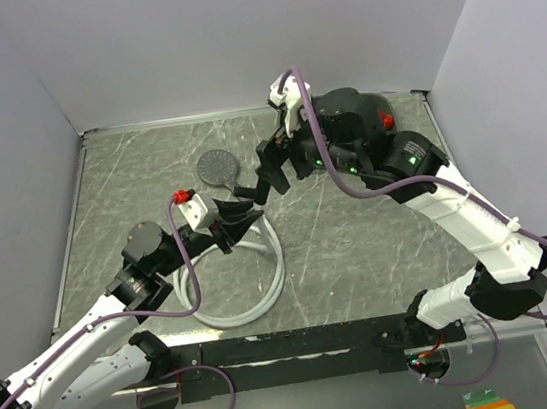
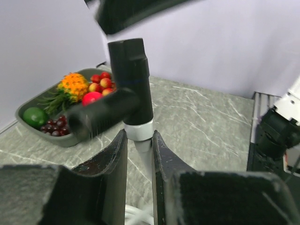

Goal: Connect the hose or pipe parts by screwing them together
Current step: Install the adaptor on the pipeline.

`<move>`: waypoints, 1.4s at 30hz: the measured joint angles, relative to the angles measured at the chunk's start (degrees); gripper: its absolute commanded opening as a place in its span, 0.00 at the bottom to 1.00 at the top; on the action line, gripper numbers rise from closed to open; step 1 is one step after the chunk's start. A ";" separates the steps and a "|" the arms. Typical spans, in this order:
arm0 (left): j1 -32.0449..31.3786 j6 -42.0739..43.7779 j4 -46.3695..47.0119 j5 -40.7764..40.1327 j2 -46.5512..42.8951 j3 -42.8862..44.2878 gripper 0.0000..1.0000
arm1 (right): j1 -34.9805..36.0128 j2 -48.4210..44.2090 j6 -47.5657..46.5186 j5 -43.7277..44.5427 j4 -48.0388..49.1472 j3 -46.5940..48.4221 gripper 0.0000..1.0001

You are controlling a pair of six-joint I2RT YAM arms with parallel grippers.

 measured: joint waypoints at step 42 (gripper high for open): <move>0.00 1.84 -4.92 28.61 -0.55 -0.02 0.01 | 0.79 12.85 -21.90 -20.48 -15.78 18.40 0.96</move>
